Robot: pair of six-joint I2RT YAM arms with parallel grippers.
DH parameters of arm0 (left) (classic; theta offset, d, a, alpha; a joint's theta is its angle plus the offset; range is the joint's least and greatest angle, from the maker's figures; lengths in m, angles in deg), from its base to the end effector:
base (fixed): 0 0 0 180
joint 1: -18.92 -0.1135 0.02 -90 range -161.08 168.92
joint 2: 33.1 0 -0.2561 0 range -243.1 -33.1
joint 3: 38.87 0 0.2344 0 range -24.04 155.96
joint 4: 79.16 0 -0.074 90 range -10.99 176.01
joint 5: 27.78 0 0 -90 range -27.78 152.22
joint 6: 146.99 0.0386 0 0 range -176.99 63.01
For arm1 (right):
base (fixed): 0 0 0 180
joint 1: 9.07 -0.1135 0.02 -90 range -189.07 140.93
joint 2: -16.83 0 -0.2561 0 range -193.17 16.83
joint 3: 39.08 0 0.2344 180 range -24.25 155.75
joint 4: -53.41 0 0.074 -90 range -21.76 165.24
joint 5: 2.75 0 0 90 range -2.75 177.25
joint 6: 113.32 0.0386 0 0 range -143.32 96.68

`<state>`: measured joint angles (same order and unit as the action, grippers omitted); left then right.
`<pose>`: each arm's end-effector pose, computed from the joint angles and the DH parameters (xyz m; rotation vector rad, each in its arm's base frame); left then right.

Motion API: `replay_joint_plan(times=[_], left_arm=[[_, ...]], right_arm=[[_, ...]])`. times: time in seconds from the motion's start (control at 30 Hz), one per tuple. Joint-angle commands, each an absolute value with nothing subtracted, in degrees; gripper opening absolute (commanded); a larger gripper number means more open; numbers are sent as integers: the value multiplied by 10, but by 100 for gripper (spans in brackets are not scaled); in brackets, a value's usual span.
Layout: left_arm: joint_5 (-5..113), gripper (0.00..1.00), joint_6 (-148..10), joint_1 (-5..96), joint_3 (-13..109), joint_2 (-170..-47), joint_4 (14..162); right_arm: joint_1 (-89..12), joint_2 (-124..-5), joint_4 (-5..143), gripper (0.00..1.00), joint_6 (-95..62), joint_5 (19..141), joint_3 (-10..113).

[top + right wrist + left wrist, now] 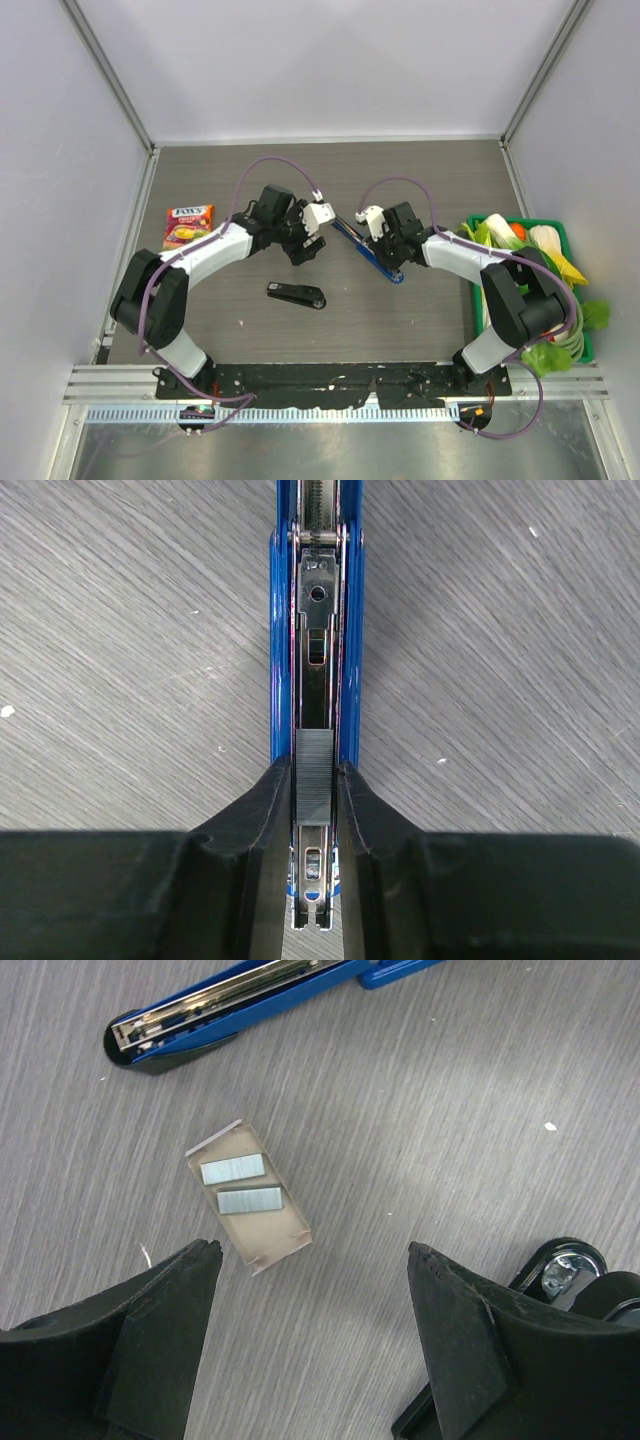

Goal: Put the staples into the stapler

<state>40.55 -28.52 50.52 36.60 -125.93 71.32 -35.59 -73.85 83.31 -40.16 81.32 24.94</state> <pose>0.2749 -0.1858 0.2192 1.3353 1.9532 -0.4768 0.2617 0.1350 0.1706 -0.9834 2.3658 0.1971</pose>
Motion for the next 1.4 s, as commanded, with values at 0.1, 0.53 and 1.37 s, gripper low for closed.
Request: replay_joint_plan(times=[0.1, 0.53, 1.37], left_arm=[[384, 80, -279, 479, 396, -1261, 734], [245, 81, -271, 407, 446, -1307, 734], [158, 82, 23, 413, 810, -1580, 441]], right_arm=[[-345, -712, 828, 1, -423, 835, 252], [-304, -674, 793, 1, -449, 690, 232], [-279, -646, 792, 1, -530, 654, 185]])
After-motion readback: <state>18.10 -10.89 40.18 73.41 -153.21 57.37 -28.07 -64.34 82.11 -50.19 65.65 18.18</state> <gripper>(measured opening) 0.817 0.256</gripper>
